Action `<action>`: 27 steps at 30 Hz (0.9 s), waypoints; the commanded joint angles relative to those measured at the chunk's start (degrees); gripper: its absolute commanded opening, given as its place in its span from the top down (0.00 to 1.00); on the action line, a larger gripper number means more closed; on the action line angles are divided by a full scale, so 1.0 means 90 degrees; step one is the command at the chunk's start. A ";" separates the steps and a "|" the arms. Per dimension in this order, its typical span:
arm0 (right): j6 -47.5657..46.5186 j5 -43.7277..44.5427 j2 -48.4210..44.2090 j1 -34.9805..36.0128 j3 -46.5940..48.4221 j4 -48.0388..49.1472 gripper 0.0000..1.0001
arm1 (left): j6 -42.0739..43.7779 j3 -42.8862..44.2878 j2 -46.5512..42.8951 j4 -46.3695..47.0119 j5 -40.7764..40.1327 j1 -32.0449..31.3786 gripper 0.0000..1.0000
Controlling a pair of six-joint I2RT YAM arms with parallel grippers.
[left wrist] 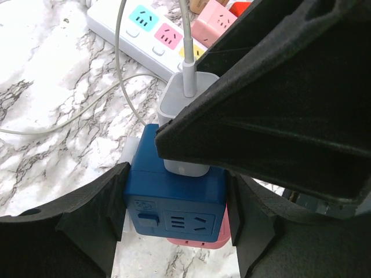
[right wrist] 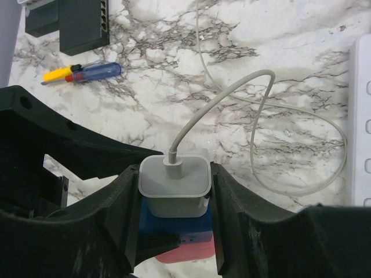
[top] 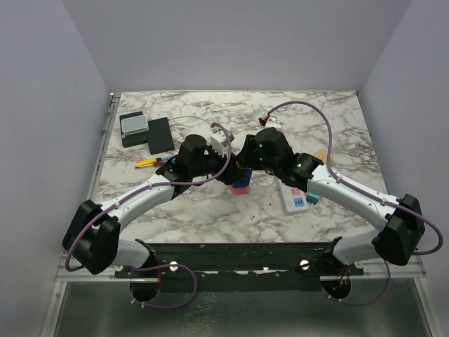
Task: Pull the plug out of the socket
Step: Remove the plug from the socket.
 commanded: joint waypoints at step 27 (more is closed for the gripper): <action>0.0119 -0.0355 -0.0078 -0.1102 0.0418 -0.0037 1.00 | 0.0391 -0.0200 -0.0072 -0.0789 -0.0370 -0.0160 1.00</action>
